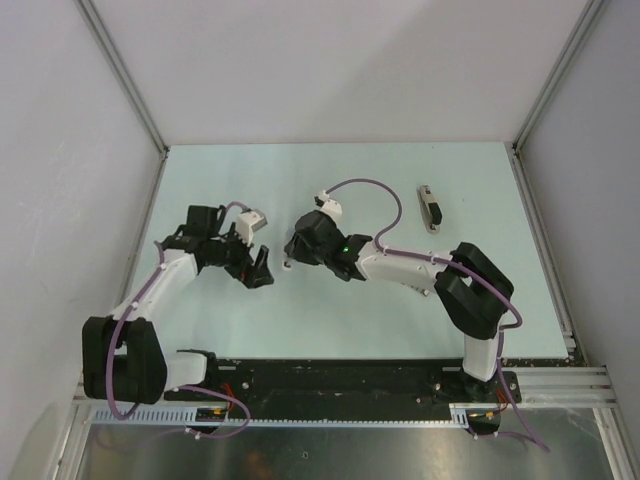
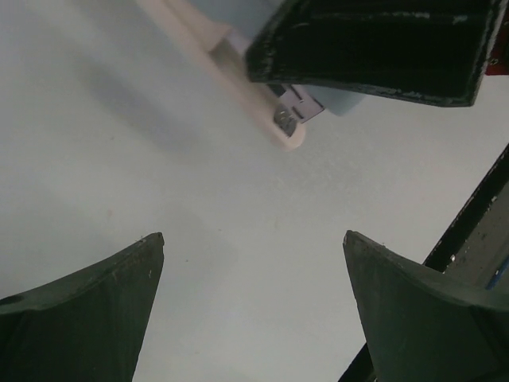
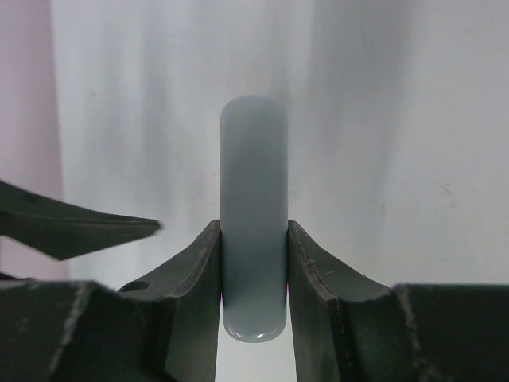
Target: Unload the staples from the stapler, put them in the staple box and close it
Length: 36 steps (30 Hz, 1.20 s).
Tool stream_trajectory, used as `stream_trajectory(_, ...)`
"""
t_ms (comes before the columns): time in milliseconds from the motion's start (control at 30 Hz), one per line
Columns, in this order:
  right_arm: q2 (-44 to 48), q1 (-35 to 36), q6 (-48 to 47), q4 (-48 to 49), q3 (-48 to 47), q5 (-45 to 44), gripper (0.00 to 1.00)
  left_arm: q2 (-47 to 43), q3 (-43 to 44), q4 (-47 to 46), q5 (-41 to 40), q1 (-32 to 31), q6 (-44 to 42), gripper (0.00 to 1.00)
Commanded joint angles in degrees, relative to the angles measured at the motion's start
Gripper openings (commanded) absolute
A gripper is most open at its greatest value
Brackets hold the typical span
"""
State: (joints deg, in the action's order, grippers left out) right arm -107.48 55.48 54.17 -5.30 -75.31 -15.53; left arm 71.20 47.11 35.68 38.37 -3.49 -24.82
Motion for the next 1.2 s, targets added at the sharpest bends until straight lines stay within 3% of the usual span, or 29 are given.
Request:
stream_trajectory(0,3.45,0.32,5.93,6.54,-1.50,1.51,0.00,1.89,-0.76,-4.02,2.72,-3.06,-3.74,0.99)
stream_trajectory(167,3.05,0.39,8.47,9.55,-0.19,3.26,0.00,5.25,0.24,-6.63,2.78,-3.67,-3.43,0.99)
stream_trajectory(400,1.81,0.45,10.02,11.86,0.56,6.28,0.00,8.98,2.95,-8.25,3.38,-3.70,-3.48,0.87)
stream_trajectory(900,3.28,-0.04,9.36,12.36,5.86,9.03,0.00,10.14,2.94,-8.89,5.18,-3.64,-4.19,0.21)
stream_trajectory(1067,3.49,-0.77,6.49,11.91,7.49,12.21,0.00,9.23,1.89,-8.95,2.24,-3.66,-5.70,0.03)
stream_trajectory(1167,4.56,-1.27,3.82,13.17,10.91,15.35,0.00,8.99,1.10,-9.19,-0.51,-3.68,-7.34,0.00)
